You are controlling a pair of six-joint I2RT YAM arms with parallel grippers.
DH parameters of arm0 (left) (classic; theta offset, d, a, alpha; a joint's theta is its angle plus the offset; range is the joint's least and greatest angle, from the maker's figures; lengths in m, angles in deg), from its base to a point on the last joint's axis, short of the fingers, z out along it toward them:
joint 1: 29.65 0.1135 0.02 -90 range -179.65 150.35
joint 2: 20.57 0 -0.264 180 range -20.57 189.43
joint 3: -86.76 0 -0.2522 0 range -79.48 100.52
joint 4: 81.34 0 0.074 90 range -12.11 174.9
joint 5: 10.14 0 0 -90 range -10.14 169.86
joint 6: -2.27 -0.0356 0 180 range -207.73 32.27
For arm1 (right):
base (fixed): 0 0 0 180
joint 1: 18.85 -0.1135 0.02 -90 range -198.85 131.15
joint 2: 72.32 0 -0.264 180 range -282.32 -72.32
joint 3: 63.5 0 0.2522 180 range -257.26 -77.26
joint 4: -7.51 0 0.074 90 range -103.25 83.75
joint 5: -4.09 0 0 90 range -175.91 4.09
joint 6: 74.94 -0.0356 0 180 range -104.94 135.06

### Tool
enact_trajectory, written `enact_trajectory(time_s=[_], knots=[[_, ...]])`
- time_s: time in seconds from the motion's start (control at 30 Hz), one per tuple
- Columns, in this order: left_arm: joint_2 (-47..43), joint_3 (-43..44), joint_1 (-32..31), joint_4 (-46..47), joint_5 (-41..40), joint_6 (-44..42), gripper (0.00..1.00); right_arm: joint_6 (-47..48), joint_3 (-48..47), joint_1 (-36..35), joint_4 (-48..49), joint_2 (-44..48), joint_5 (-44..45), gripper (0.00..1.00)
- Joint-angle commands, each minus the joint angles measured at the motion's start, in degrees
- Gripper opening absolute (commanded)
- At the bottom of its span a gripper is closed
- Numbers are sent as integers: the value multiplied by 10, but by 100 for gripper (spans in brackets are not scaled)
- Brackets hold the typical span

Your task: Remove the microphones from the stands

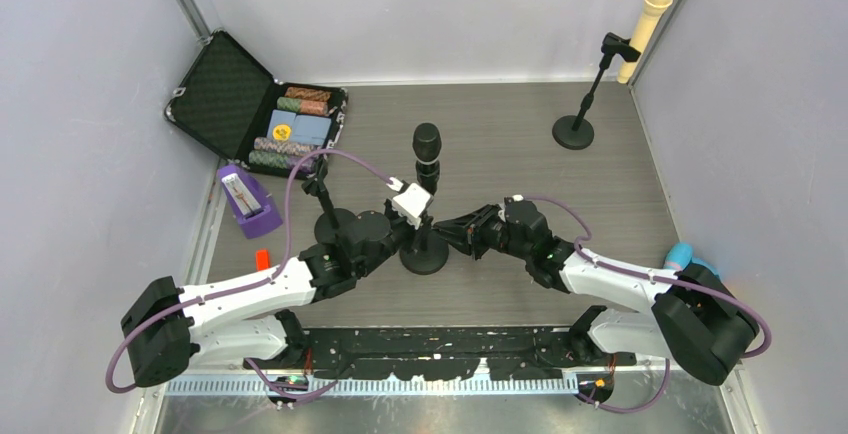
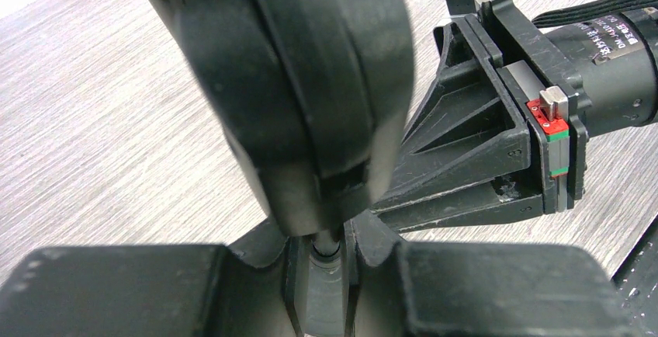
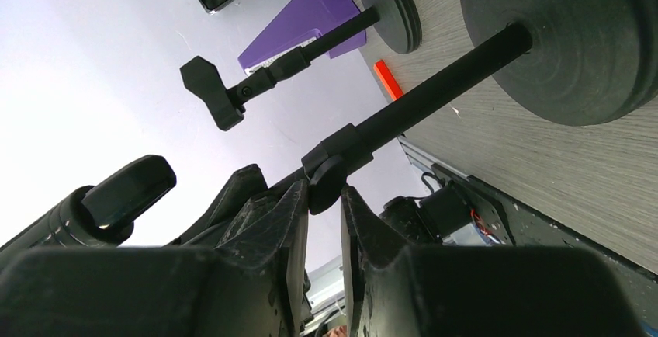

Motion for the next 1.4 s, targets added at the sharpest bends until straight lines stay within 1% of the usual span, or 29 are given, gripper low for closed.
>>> enact_trajectory(time_s=[0.0, 0.03, 0.1, 0.3, 0.57, 0.73, 0.87, 0.9, 1.0, 1.03, 1.07, 1.17, 1.23, 1.37], knots=[[-11, -4, -1, -5, -15, -28, 0, 28, -21, -2, 24, -5, 4, 7], [-11, -4, -1, -4, -14, -27, 0, 33, -23, -2, 22, -7, 5, 3], [-10, -4, -1, -3, -12, -26, 0, 54, -27, -3, 22, -10, 7, 1], [-11, -4, -1, 0, -9, -25, 0, 139, -34, -4, 32, -14, 24, 0], [-18, -10, -1, 4, -12, -23, 0, 319, -31, -9, 63, -19, 45, 0], [-20, -15, -2, 14, -11, -20, 0, 431, -26, -13, 104, -24, 51, 0], [-16, -15, -1, 14, -7, -17, 0, 543, -18, -21, 145, -31, 60, 1], [-16, -15, -1, 14, -6, -17, 0, 559, -14, -22, 162, -34, 61, 1], [-14, -16, -1, 16, -4, -16, 0, 655, -1, -29, 210, -42, 52, 0], [-14, -14, -2, 15, -3, -16, 0, 674, 10, -30, 242, -50, 46, 0], [-14, -15, -2, 15, -3, -16, 0, 710, 23, -30, 264, -60, 32, 0], [-14, -15, -1, 15, -4, -17, 0, 771, 44, -31, 380, -90, -1, 0], [-15, -16, -1, 15, -3, -15, 0, 808, 51, -31, 431, -114, -38, 0], [-17, -18, -1, 15, -4, -14, 0, 885, 52, -32, 498, -162, -97, 0]])
